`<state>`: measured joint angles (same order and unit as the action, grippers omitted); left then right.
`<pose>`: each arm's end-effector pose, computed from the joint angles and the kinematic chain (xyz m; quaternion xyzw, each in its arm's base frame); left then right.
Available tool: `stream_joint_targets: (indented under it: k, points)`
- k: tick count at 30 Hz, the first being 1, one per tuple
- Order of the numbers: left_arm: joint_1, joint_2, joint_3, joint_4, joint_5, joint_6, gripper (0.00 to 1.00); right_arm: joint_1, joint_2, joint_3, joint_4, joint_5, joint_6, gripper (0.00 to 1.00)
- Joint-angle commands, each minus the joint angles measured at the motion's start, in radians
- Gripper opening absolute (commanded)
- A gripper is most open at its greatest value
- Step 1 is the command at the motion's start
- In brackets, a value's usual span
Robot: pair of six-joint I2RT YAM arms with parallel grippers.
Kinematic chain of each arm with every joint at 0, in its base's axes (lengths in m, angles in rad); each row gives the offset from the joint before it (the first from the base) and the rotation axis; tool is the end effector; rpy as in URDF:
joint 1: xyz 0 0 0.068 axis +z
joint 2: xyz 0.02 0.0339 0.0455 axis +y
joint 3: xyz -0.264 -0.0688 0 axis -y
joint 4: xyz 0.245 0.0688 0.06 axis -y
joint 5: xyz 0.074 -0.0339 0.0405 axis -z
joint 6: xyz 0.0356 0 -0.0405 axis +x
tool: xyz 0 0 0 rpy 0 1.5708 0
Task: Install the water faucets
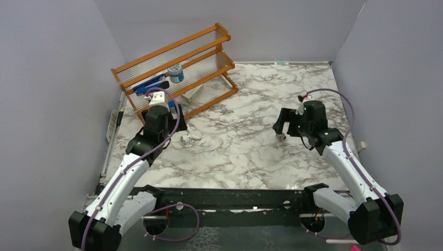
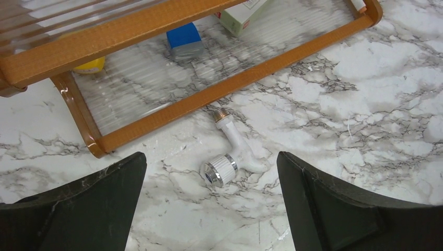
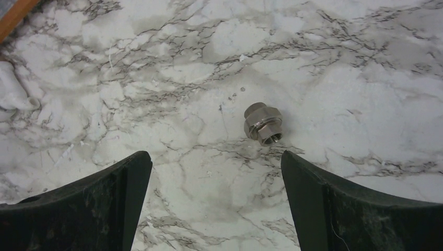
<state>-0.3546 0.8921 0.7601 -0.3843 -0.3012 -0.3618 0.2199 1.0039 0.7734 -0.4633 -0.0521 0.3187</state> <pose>0.1902 -0.0592 0.2929 -0.0786 0.8541 -0.0530 0.5113 0.2091 0.0486 0.2686 0.0336 0.9045 0.1357 0.4029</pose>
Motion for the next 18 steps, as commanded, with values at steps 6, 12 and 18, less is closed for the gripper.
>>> stream_joint_targets:
  k: [6,12,18]
  points:
    - [0.006,0.025,-0.043,0.069,0.036,-0.023,0.99,-0.008,0.087,0.019,0.164,-0.296,-0.076,1.00]
    - [0.006,0.010,-0.066,0.133,0.079,0.012,0.98,0.052,0.236,0.074,0.302,-0.401,-0.052,0.98]
    - [0.006,0.024,-0.071,0.138,0.086,0.023,0.97,0.192,0.418,0.169,0.374,-0.412,-0.061,0.95]
